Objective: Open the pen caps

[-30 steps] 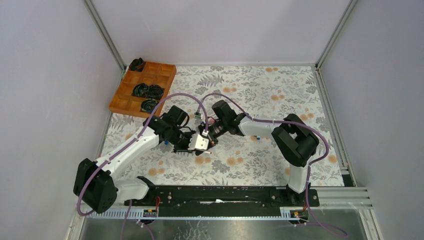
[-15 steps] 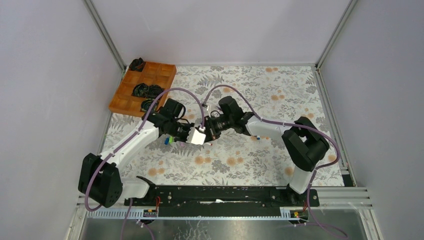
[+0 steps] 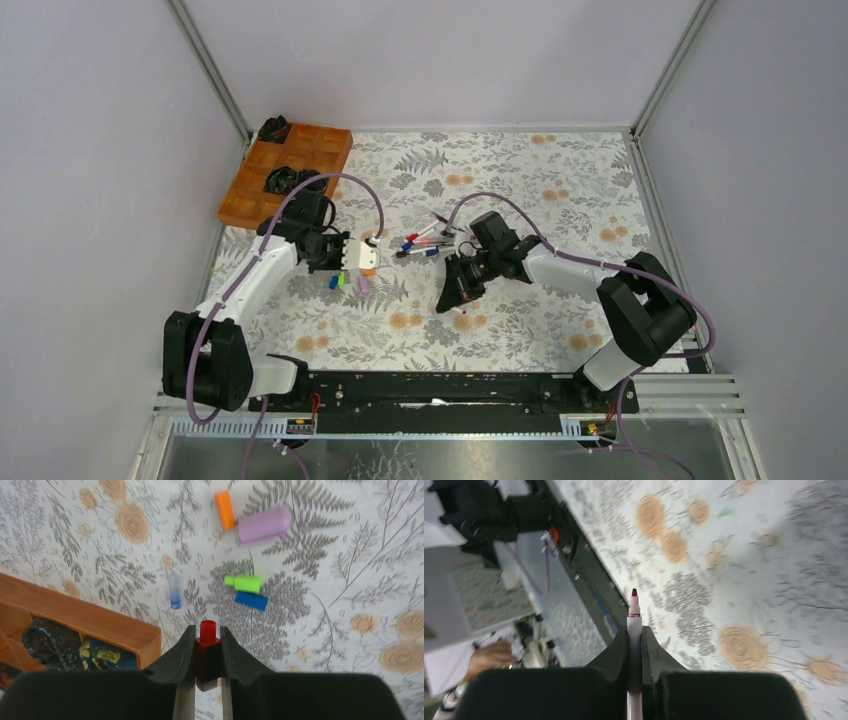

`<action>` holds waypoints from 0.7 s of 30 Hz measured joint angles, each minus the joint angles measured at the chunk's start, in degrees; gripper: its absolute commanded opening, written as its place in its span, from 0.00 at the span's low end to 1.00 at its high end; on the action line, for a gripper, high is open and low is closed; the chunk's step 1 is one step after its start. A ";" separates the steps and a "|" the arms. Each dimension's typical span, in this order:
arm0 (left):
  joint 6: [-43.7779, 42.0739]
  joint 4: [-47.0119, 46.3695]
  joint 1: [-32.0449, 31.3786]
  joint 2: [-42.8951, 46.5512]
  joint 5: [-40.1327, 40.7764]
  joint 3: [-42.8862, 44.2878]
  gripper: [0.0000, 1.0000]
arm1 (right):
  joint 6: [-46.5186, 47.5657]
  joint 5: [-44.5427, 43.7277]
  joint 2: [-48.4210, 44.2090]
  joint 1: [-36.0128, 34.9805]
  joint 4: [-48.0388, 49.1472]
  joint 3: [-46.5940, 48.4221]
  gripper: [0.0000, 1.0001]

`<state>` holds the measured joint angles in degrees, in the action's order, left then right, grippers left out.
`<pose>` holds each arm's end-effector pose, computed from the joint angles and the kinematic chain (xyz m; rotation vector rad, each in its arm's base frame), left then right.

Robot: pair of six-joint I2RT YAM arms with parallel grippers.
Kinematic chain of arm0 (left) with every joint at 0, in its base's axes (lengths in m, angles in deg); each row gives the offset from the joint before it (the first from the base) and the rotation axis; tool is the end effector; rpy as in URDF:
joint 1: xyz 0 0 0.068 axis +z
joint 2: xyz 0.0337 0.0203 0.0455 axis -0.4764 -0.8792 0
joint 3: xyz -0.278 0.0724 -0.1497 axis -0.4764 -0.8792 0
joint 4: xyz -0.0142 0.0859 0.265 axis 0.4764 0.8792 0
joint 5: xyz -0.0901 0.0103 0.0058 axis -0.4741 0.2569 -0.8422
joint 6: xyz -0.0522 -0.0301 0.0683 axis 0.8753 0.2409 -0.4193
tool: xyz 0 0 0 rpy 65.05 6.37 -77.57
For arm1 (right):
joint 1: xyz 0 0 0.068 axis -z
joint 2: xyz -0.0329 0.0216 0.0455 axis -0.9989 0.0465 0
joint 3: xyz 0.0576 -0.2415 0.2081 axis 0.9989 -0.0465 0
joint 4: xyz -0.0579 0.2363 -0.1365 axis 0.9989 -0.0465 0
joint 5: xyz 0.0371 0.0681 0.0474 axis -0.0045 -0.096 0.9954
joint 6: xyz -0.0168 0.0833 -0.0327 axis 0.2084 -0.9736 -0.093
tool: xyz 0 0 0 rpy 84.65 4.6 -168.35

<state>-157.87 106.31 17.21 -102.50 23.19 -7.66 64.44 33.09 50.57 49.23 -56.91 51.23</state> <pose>0.2465 -0.0716 0.2346 2.0128 1.7823 -0.0125 0.2347 0.2609 0.1964 -0.7592 2.5054 1.4537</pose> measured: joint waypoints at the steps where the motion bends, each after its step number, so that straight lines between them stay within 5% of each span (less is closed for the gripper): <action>1: 1.49 -0.09 -0.02 -0.28 -1.25 0.50 0.01 | -0.13 -2.21 -0.33 0.02 -0.20 0.13 0.00; 14: 20.00 -5.46 -0.26 -12.33 -8.90 -0.48 0.30 | -0.66 -52.00 -2.73 3.52 -4.00 5.07 0.00; 21: 22.60 -6.75 -0.26 -15.28 -8.87 -2.08 0.44 | 0.11 -66.97 7.23 4.50 -3.45 10.47 0.00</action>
<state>-135.27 99.56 16.95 -117.78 14.32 -9.73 64.55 -33.88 57.81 53.73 -60.37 61.70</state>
